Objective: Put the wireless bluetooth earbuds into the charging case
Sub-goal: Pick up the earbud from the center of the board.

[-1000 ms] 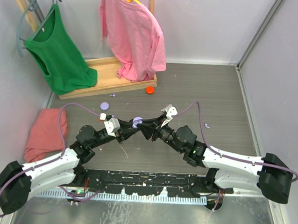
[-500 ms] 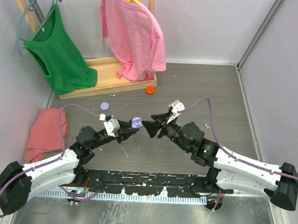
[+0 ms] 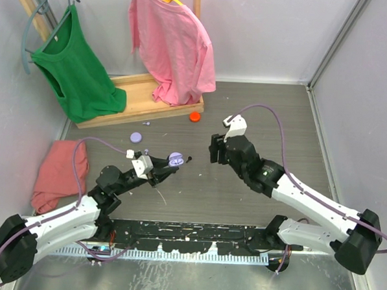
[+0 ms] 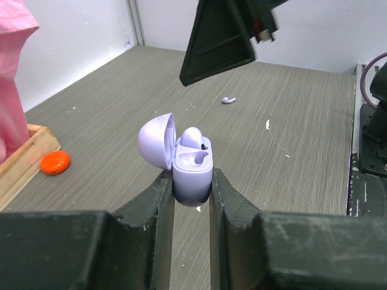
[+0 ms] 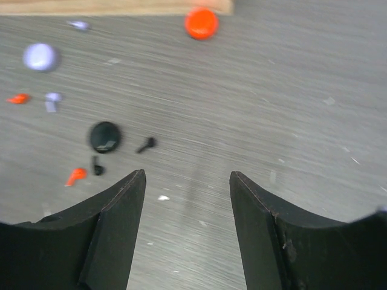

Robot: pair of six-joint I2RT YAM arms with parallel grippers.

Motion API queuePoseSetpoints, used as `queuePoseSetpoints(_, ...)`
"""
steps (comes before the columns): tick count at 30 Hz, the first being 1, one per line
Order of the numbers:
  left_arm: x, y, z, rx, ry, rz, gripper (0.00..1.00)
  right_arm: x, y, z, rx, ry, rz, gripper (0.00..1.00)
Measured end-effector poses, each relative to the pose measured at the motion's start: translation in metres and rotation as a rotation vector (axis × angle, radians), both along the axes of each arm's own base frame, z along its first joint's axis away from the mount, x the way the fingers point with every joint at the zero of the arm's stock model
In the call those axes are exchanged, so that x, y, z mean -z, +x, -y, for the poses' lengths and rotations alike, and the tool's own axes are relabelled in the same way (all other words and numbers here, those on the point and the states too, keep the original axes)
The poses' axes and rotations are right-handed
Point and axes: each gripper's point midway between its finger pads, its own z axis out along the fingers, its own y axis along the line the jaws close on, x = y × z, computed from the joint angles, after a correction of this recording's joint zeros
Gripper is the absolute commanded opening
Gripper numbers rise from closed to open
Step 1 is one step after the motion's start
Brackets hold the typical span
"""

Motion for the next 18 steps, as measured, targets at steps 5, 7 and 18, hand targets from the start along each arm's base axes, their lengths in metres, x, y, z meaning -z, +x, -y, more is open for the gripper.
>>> queuePoseSetpoints(5, 0.003, -0.001, -0.001, -0.002, 0.008, 0.007, 0.00, 0.039, 0.024, 0.052, 0.166, -0.082, -0.135, 0.64)
queuePoseSetpoints(7, 0.007, -0.001, -0.002, -0.003, 0.017, 0.004, 0.00, 0.052, 0.030, 0.070, 0.222, -0.107, -0.183, 0.64)
queuePoseSetpoints(18, 0.017, 0.000, 0.000, 0.003, 0.039, -0.019, 0.00, 0.105, 0.054, 0.155, 0.487, -0.177, -0.392, 0.63)
